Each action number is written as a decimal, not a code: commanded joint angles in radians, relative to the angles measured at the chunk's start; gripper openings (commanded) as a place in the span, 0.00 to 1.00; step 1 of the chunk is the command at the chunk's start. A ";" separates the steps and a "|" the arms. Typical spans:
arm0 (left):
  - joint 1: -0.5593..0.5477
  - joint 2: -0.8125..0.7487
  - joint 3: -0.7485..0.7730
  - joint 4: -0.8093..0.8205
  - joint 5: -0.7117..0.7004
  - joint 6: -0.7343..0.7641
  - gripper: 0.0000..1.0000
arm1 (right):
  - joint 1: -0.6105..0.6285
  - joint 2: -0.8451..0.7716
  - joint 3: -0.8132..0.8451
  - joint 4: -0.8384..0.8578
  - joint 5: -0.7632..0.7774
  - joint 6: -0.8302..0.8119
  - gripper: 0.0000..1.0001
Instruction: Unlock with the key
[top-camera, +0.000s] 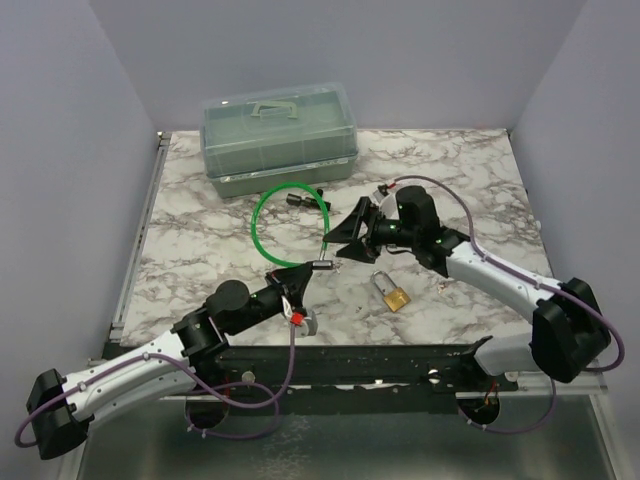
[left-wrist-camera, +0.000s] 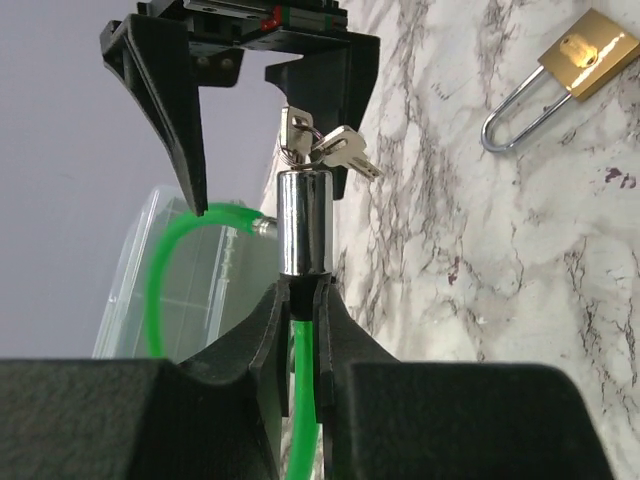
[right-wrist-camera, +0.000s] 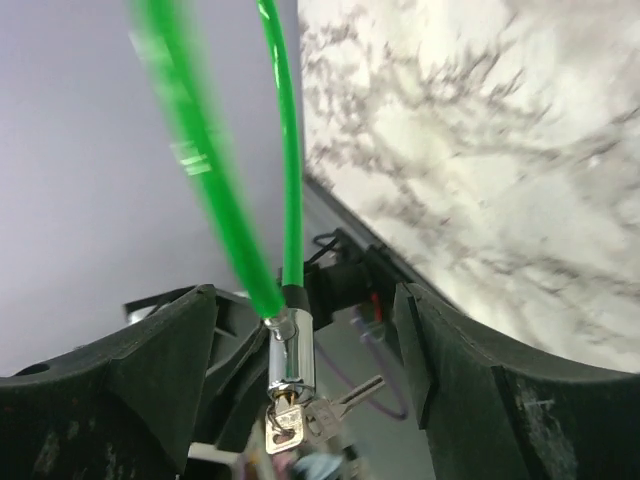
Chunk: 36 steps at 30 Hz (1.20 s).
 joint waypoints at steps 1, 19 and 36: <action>-0.008 -0.022 0.019 0.033 0.093 -0.009 0.00 | -0.007 -0.073 0.034 -0.178 0.174 -0.255 0.78; -0.009 0.054 0.078 -0.144 0.254 -0.210 0.12 | -0.007 -0.006 0.132 -0.484 0.415 -0.523 0.75; 0.002 0.550 0.356 -0.364 0.450 -0.391 0.40 | -0.002 0.134 0.237 -0.628 0.526 -0.525 0.70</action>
